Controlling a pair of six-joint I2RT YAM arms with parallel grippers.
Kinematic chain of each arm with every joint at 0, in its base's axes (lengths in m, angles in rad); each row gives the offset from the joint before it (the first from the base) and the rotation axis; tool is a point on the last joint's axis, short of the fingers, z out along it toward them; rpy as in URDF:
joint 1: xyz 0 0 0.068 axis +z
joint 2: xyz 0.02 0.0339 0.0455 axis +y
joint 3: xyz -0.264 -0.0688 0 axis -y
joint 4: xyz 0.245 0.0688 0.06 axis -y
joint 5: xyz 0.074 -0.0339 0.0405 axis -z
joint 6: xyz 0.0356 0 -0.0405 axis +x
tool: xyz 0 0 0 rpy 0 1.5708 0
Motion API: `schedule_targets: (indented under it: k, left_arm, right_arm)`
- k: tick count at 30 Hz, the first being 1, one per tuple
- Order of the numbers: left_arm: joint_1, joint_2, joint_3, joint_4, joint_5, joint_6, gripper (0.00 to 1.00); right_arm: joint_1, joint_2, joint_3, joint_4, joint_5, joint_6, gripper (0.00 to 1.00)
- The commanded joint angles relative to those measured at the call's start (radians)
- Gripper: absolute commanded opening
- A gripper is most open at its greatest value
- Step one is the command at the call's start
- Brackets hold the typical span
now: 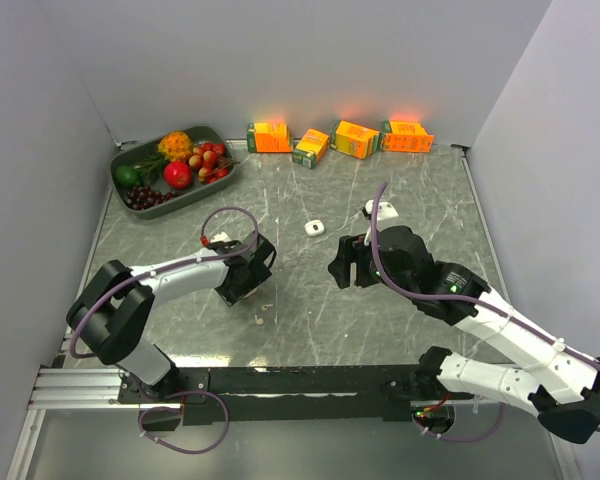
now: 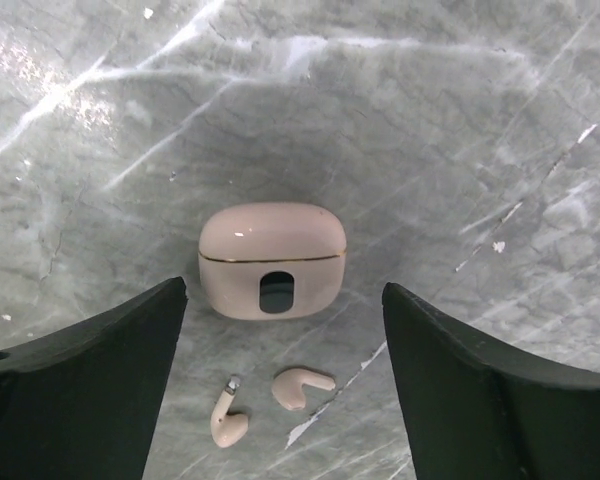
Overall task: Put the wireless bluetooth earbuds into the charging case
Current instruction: Pick up the charging case at the center of the board.
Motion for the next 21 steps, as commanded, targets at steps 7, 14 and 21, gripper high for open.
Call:
schedule_targets:
  k: [7,14,21]
  left_arm:
    - [0.012,0.040,0.002,0.015,0.014,0.062,0.83]
    - [0.012,0.056,-0.012,0.026,0.015,0.076,0.81]
    - [0.014,0.089,-0.012,0.002,0.015,0.087,0.74]
  right_arm:
    - [0.002,-0.020,-0.022,0.036,0.014,0.026,0.78]
    - [0.004,-0.026,-0.029,0.036,0.012,0.036,0.78]
    - [0.002,-0.032,-0.035,0.036,0.017,0.038,0.78]
